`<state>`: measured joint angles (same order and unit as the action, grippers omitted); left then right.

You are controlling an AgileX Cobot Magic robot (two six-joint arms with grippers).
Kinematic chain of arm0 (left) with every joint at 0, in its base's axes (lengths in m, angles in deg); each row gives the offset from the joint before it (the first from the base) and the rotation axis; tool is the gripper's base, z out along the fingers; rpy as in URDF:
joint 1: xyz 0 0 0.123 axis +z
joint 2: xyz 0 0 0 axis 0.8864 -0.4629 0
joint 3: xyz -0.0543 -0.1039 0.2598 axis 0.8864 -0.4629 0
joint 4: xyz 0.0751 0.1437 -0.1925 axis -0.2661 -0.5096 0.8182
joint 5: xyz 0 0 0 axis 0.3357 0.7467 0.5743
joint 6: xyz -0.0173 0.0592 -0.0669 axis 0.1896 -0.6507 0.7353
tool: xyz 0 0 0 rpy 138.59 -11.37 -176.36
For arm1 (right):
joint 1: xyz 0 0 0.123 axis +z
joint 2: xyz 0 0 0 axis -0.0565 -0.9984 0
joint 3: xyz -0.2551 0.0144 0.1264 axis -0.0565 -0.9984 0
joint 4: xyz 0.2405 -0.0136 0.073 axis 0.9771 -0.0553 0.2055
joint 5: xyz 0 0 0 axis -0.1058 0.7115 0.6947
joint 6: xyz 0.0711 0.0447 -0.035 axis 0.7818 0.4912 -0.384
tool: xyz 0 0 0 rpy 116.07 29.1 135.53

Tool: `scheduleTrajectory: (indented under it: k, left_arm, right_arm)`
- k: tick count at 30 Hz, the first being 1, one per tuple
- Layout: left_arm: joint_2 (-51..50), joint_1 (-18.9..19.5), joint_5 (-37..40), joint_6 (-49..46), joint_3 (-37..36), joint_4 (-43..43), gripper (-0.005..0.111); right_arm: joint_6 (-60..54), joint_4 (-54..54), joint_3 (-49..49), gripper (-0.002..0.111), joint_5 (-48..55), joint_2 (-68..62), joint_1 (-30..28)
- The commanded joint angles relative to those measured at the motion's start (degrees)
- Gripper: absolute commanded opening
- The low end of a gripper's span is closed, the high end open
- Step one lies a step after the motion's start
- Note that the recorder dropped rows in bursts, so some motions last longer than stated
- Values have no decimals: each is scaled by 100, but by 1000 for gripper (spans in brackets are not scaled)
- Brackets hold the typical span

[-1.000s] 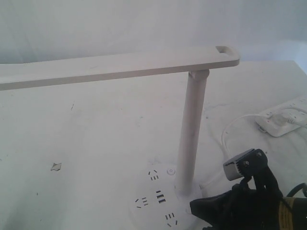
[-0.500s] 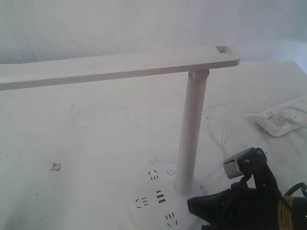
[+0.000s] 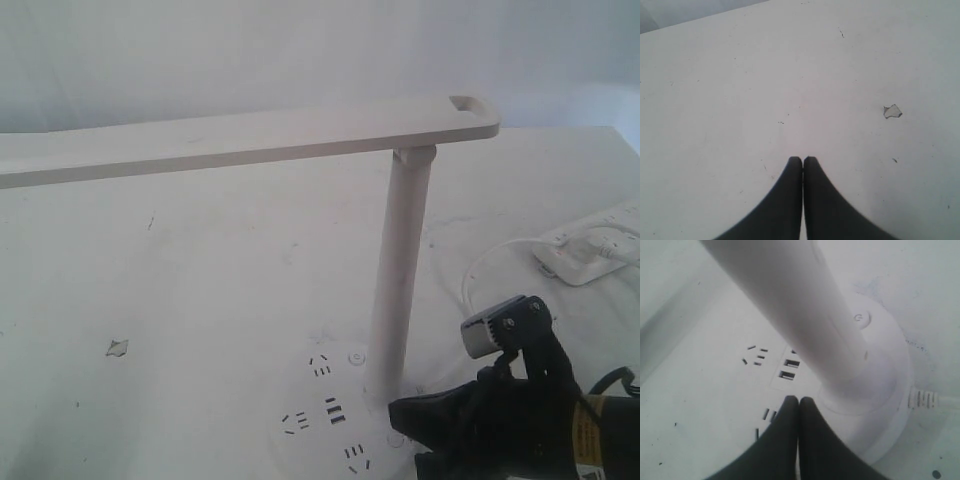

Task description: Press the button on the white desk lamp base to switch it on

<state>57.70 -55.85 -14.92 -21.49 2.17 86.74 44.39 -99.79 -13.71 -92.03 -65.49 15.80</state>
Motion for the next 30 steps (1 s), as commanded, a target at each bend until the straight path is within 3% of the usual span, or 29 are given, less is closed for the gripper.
scheduleTrajectory:
  k: [1, 30]
  left_arm:
    - [22, 3, 21, 6, -19, 14, 0]
    - [22, 3, 21, 6, -19, 14, 0]
  right_arm:
    - [193, -303, 34, 0, 38, -40, 12]
    - [190, -291, 191, 0, 87, -704, 12]
